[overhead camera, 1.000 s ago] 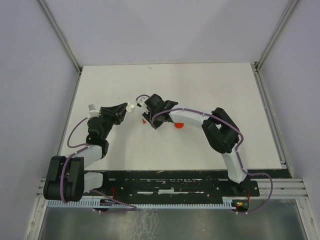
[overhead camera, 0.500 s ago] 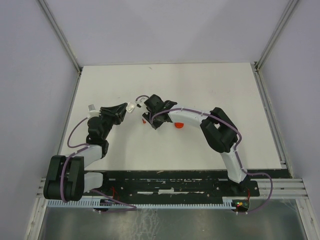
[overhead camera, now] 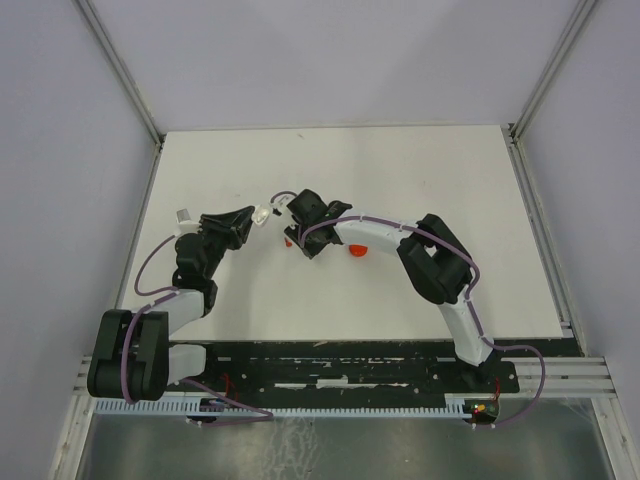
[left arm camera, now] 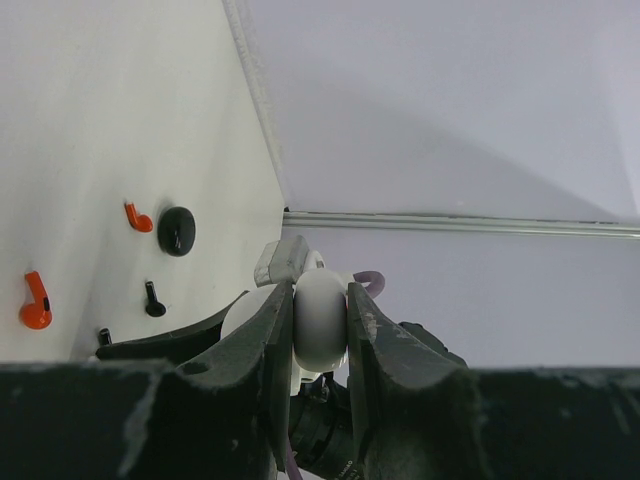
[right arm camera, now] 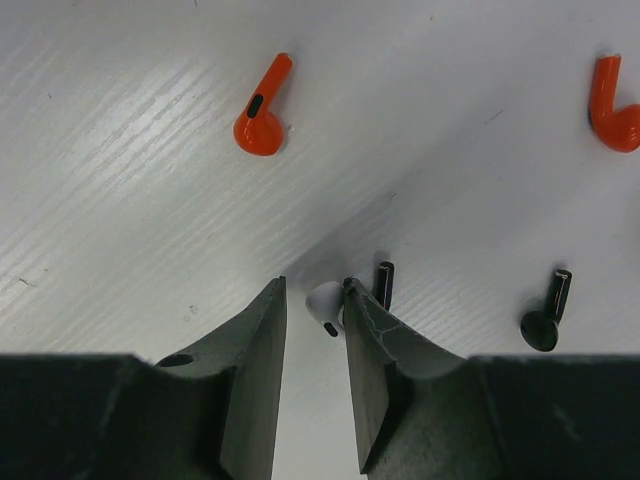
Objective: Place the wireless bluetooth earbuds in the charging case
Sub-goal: Pick up the earbud from the center of the board.
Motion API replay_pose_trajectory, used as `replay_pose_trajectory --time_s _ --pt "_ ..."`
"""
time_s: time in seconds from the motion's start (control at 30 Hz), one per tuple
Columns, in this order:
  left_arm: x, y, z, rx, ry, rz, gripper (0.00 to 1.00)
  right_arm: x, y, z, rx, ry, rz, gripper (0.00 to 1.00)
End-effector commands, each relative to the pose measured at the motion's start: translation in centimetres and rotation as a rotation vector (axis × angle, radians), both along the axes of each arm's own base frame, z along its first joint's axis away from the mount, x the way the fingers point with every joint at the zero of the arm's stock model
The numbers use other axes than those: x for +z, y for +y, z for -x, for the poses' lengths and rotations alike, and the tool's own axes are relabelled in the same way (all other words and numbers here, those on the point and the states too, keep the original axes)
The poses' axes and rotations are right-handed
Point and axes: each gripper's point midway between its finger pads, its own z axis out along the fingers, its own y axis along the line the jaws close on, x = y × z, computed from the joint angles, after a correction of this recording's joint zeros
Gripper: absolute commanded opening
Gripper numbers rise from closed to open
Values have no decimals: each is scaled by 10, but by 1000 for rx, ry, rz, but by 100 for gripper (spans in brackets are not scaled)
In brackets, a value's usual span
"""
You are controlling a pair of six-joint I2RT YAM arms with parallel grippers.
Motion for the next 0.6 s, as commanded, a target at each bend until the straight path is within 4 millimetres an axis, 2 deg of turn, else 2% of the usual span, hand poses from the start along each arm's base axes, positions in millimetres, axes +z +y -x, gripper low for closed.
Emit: replay_pose_trajectory --time_s 0.0,0.37,0.57 --pt "7 0 0 -10 -49 -34 3 9 6 -9 -2 -38 -5 37" --pt "6 1 1 -10 -47 -34 3 7 3 -9 -6 -40 9 37" --pt "6 0 1 -10 -48 -34 3 7 2 -9 -9 -41 14 32"
